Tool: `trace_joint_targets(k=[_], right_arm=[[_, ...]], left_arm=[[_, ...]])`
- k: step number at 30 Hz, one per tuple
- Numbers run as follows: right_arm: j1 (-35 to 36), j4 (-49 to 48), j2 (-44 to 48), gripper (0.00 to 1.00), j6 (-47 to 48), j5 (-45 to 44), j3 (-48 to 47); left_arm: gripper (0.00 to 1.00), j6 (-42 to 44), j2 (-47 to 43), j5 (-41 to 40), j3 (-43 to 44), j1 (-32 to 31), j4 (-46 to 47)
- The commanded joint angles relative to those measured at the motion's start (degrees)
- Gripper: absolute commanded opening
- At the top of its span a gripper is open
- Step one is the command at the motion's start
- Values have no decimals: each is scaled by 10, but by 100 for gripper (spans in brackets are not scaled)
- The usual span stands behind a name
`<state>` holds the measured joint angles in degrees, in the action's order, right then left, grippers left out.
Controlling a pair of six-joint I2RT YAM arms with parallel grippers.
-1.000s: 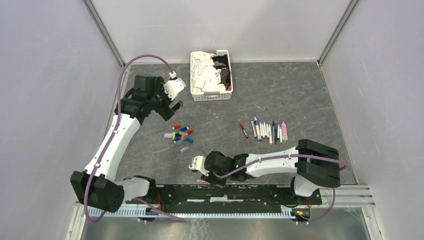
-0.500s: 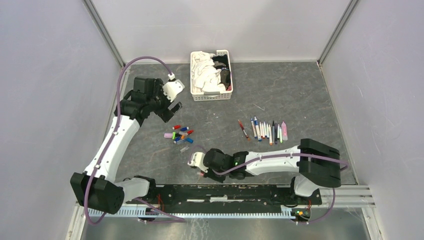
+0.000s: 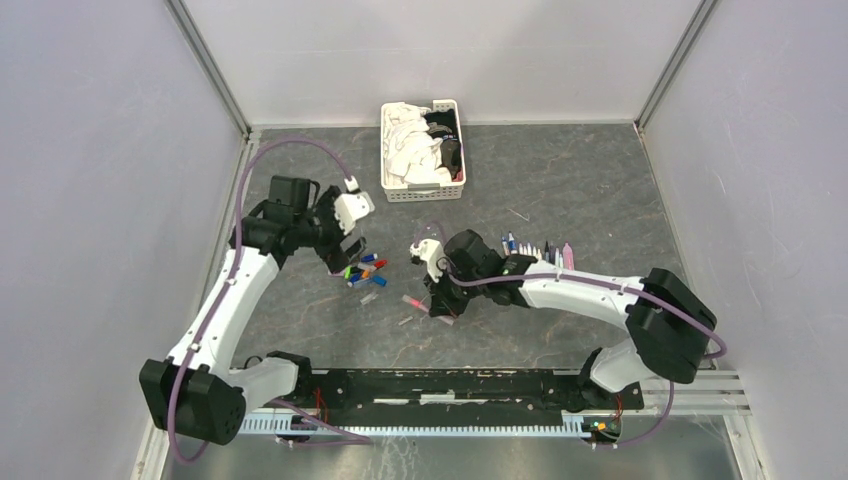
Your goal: Open the pen caps
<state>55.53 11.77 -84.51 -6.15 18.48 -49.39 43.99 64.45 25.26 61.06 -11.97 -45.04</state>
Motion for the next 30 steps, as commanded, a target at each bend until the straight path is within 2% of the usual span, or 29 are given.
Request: trace_joint_targets(k=[1, 4, 13, 17, 30], right_arm=[[-32, 25, -24, 0, -4, 121, -51], [-44, 42, -54, 0, -5, 176, -75], [-57, 103, -123, 0, 8, 272, -146], [-71, 111, -134, 0, 1, 308, -161], [-83, 63, -142, 0, -37, 403, -161]], left_arm=[[100, 91, 2, 122, -51, -2, -54], [100, 114, 18, 129, -73, -30, -66], [100, 112, 37, 59, -92, -130, -38], [93, 114, 41, 55, -84, -144, -40], [93, 144, 14, 73, -94, -179, -47]])
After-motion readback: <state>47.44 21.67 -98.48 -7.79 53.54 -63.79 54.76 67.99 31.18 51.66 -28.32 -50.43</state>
